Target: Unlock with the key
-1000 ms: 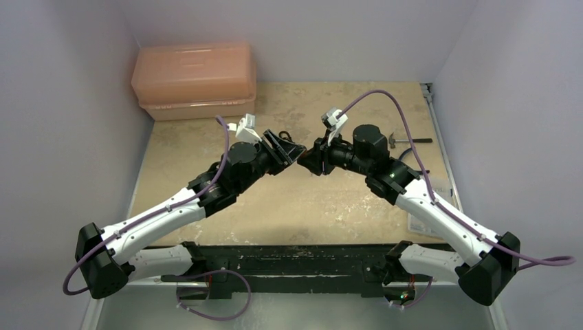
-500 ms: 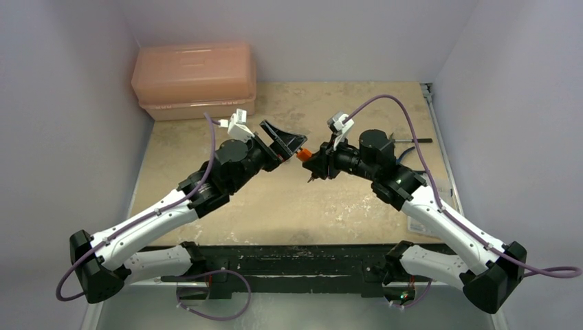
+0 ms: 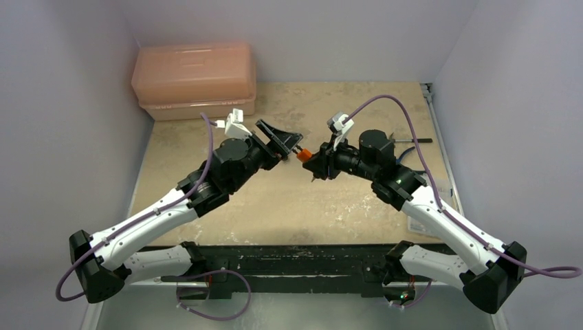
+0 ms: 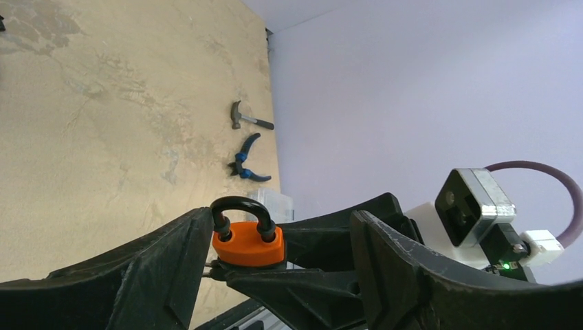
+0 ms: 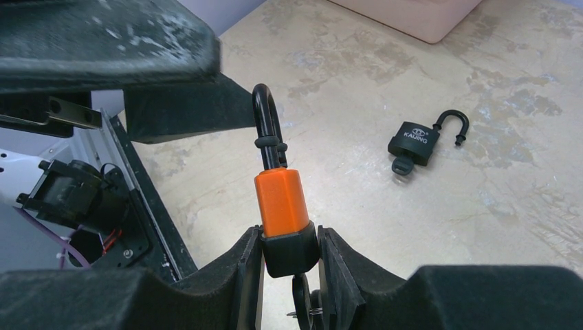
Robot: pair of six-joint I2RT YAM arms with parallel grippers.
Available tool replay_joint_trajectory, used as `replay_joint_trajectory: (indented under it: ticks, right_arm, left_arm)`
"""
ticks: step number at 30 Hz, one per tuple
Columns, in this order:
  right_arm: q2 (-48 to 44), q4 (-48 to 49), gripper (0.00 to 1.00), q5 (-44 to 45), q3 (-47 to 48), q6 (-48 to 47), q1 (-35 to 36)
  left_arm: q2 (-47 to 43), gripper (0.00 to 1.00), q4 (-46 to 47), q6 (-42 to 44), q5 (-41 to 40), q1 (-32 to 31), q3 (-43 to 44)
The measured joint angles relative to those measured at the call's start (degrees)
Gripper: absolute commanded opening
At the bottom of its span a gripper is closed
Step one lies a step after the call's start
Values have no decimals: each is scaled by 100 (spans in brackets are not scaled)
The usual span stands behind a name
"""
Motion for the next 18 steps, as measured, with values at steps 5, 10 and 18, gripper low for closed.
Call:
replay_joint_trajectory:
  ticks: [5, 10, 18]
  right_arm:
    - [0, -83, 0, 2, 0, 0, 0]
    - [-7, -164, 0, 4, 0, -4, 0]
    - [-70, -186, 0, 4, 0, -17, 0]
  left_arm:
    - [317, 67, -13, -61, 116, 0, 101]
    - [494, 57, 0, -92, 199, 0, 103]
    - [662, 32, 131, -92, 326, 15, 103]
